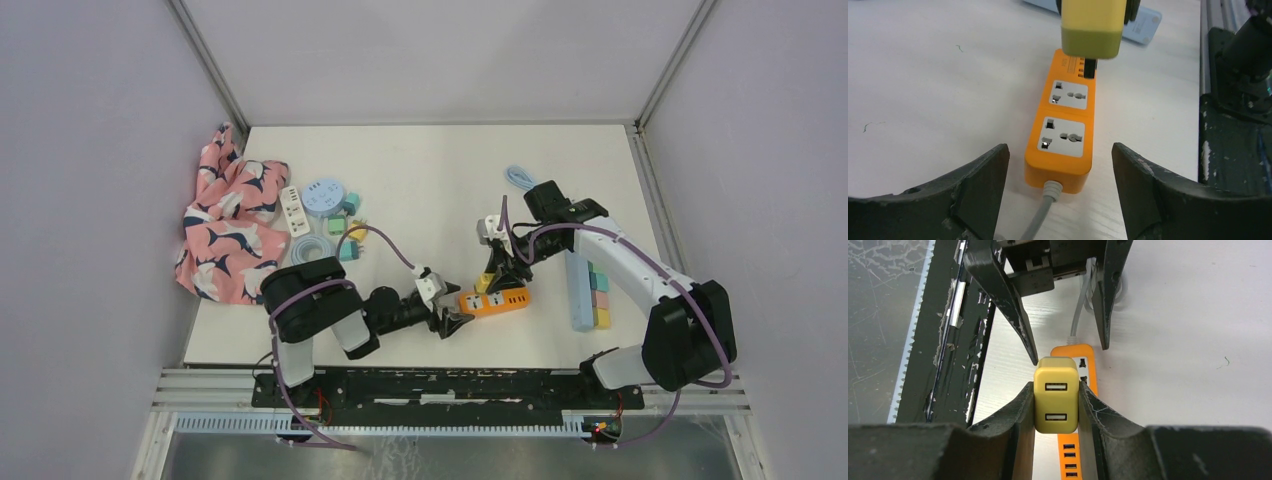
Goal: Pull the plug off the socket
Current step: Remove the plug from the socket, then place the plug at the center of the board.
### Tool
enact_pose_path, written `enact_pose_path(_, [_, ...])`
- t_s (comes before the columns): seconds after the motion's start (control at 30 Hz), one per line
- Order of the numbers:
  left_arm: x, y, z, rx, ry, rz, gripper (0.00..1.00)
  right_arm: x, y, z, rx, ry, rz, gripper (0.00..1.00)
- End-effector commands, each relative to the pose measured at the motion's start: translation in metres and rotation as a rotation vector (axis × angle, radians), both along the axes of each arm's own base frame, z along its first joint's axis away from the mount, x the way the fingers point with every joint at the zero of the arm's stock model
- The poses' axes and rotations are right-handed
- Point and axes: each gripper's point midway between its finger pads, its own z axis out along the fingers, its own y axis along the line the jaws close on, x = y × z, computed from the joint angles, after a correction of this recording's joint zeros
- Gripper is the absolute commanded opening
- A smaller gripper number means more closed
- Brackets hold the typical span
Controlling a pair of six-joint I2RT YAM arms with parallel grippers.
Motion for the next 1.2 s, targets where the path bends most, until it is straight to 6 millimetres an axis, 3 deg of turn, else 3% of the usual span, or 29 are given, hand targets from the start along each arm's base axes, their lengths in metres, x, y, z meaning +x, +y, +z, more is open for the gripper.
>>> enact_pose_path(0.0, [0.005, 0.008, 0.062, -0.225, 0.045, 0.062, 0.82, 0.004, 0.010, 0.019, 0.069, 0.023, 0.001, 0.01])
enact_pose_path(0.33, [0.000, 0.020, 0.089, -0.272, 0.266, 0.106, 0.86, 0.023, 0.022, 0.025, 0.059, 0.215, -0.187, 0.01])
enact_pose_path(0.57, [0.018, 0.062, 0.074, -0.142, 0.340, 0.360, 0.88, 0.032, 0.034, 0.033, 0.084, 0.356, -0.275, 0.03])
enact_pose_path(0.73, [0.016, 0.092, 0.095, -0.271, 0.343, 0.444, 0.99, 0.037, 0.042, 0.029, 0.097, 0.492, -0.337, 0.03])
enact_pose_path(0.9, [0.012, 0.103, 0.111, -0.378, 0.377, 0.463, 0.99, 0.044, 0.046, 0.024, 0.076, 0.593, -0.401, 0.03])
enact_pose_path(1.17, [0.019, 0.107, 0.096, -0.378, 0.553, 0.574, 0.99, 0.050, 0.050, 0.015, 0.054, 0.684, -0.453, 0.06])
